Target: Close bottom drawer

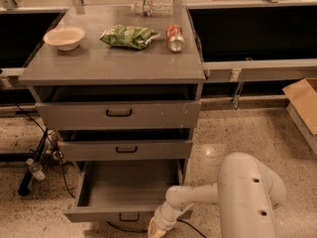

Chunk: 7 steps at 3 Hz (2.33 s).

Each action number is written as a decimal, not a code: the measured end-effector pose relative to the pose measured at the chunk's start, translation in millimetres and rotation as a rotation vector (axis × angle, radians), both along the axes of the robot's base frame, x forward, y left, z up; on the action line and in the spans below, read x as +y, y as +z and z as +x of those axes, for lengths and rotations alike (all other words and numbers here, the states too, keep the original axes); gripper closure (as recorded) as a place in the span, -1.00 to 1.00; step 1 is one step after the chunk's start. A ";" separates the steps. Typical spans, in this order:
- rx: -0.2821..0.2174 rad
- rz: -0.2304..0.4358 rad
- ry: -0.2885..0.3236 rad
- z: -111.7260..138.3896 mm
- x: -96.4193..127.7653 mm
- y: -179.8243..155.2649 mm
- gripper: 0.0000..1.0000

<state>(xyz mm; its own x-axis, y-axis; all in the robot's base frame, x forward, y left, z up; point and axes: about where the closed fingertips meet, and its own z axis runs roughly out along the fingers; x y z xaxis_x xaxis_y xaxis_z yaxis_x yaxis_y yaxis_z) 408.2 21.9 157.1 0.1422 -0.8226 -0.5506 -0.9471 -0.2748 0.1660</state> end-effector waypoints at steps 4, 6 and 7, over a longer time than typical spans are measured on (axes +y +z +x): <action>-0.203 0.108 -0.072 79.7 39.9 43.9 1.00; -0.318 0.128 -0.067 113.2 45.7 100.0 1.00; -0.277 0.150 -0.103 99.9 24.4 72.6 1.00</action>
Offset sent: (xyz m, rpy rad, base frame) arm 0.0887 0.0434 0.0284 0.1335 -0.2216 -0.1200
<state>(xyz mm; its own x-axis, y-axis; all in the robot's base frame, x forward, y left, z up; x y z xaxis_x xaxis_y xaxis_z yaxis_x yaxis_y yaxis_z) 508.2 46.3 229.7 0.2243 -0.7529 -0.6188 -0.9745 -0.1776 -0.1372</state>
